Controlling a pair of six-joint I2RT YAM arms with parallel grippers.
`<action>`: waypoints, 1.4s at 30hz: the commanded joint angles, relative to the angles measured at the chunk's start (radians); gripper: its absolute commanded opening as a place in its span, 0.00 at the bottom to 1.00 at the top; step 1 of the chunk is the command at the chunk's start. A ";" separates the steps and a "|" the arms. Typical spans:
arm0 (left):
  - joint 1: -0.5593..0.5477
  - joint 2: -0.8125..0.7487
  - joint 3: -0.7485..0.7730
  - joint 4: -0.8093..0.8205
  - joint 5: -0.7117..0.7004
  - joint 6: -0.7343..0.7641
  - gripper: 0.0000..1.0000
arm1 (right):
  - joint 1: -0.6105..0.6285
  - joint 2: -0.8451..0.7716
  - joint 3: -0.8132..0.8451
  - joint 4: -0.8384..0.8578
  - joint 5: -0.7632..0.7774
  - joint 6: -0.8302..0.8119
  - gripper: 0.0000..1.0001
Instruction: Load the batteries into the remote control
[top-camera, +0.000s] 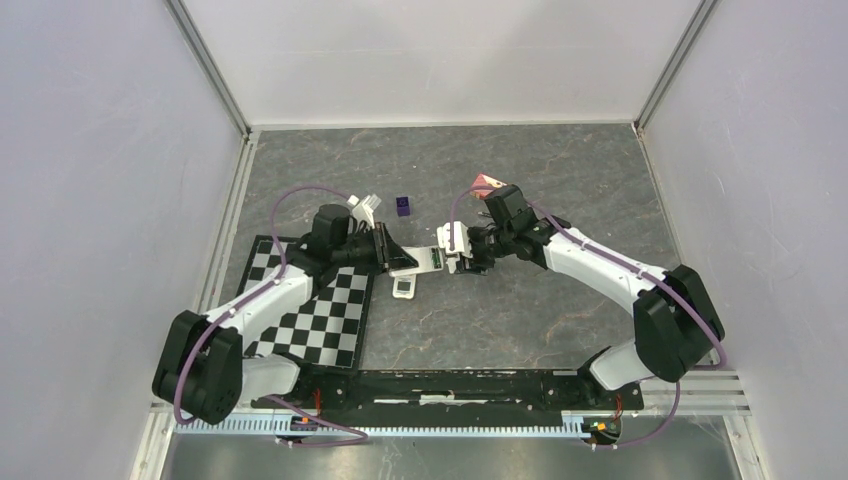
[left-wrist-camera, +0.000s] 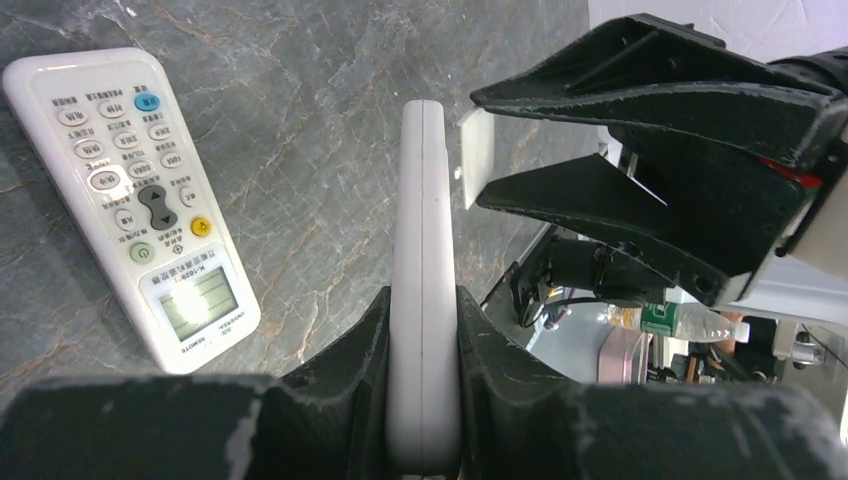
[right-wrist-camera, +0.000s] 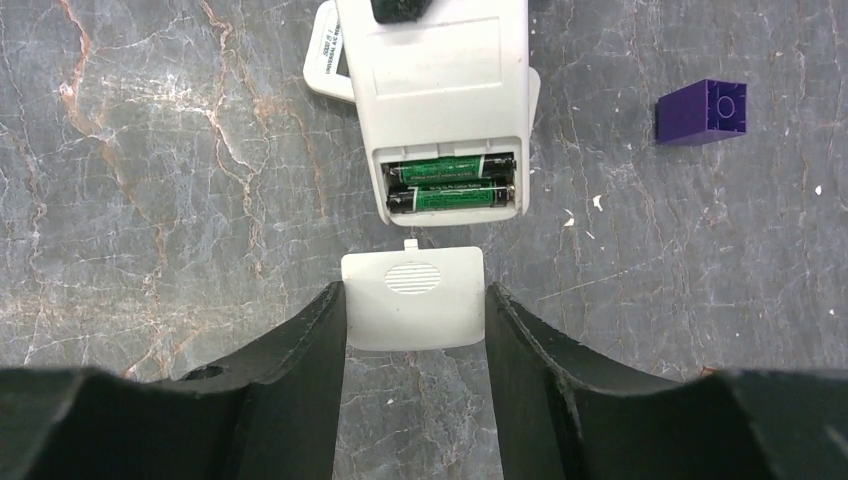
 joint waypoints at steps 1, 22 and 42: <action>-0.023 0.016 -0.010 0.143 -0.056 -0.057 0.02 | -0.002 -0.035 0.039 0.004 -0.027 -0.002 0.33; -0.041 0.088 -0.012 0.256 0.058 -0.149 0.02 | -0.003 0.016 0.080 0.016 -0.032 -0.006 0.33; -0.065 0.084 -0.013 0.256 0.134 -0.134 0.02 | -0.001 0.032 0.064 0.015 -0.045 -0.027 0.33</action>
